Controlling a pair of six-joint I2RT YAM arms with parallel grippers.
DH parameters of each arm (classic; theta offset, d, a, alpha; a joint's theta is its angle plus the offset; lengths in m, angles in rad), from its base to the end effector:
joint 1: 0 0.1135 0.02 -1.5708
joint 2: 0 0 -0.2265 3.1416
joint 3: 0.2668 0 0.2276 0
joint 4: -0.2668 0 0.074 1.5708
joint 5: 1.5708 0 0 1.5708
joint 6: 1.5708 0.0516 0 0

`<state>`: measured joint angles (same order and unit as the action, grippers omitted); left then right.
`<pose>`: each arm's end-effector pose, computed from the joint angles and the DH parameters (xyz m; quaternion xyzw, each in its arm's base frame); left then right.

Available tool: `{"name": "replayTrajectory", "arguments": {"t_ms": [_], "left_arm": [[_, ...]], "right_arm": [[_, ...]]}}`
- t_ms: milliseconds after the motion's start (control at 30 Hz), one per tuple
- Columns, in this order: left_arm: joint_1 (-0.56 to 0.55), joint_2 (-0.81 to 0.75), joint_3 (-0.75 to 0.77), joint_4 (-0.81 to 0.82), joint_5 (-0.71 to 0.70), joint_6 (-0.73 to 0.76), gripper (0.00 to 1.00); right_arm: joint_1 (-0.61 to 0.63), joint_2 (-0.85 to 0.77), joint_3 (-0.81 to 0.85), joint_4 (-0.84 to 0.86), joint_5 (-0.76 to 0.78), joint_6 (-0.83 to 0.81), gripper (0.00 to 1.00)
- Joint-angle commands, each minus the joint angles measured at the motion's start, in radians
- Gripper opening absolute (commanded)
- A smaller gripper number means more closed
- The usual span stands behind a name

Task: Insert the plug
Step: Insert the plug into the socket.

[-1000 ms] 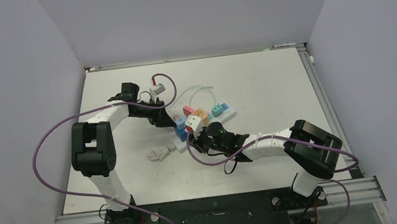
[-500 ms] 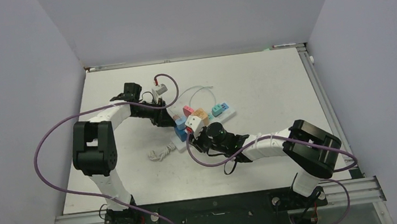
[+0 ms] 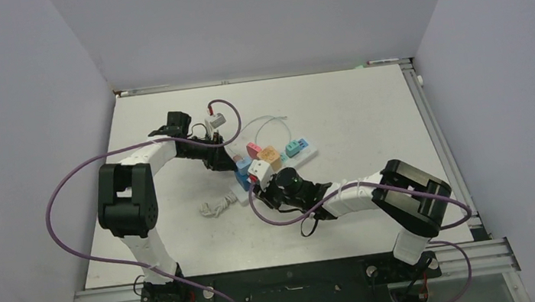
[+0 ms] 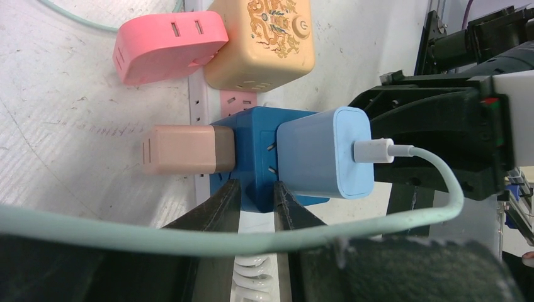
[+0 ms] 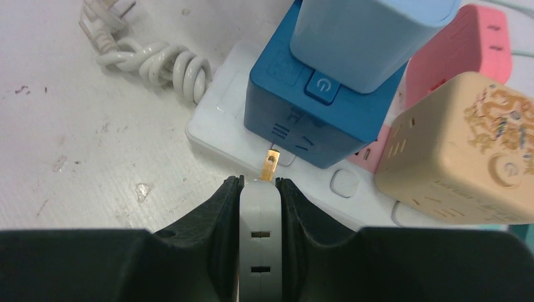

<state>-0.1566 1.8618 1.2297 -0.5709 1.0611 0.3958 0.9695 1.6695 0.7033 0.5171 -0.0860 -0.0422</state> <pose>0.3221 -0.0965 0.1566 0.3203 0.7906 -0.4751 0.2160 0.1827 0.2742 0.1379 -0.4299 0.7290 0.2702 0.4590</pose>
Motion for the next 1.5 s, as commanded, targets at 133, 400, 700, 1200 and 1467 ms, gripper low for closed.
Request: {"name": "replayTrajectory", "arguments": {"t_ms": [133,400,700,1200,1467], "left_arm": [[-0.021,0.001,-0.001,0.014,-0.025,0.043,0.2],[-0.021,0.001,-0.001,0.011,-0.033,0.046,0.19],[-0.021,-0.001,-0.007,0.018,-0.04,0.046,0.17],[-0.021,-0.002,-0.016,0.01,-0.044,0.064,0.15],[-0.02,-0.004,-0.015,0.002,-0.043,0.071,0.13]], "right_arm": [[0.004,0.033,0.036,0.046,-0.021,-0.009,0.05],[0.005,-0.005,0.034,0.044,-0.015,-0.007,0.05],[0.002,-0.013,0.061,0.037,-0.014,-0.014,0.05],[-0.035,0.017,0.097,0.015,-0.03,0.009,0.05],[-0.048,0.041,0.11,-0.012,-0.053,0.012,0.05]]}}
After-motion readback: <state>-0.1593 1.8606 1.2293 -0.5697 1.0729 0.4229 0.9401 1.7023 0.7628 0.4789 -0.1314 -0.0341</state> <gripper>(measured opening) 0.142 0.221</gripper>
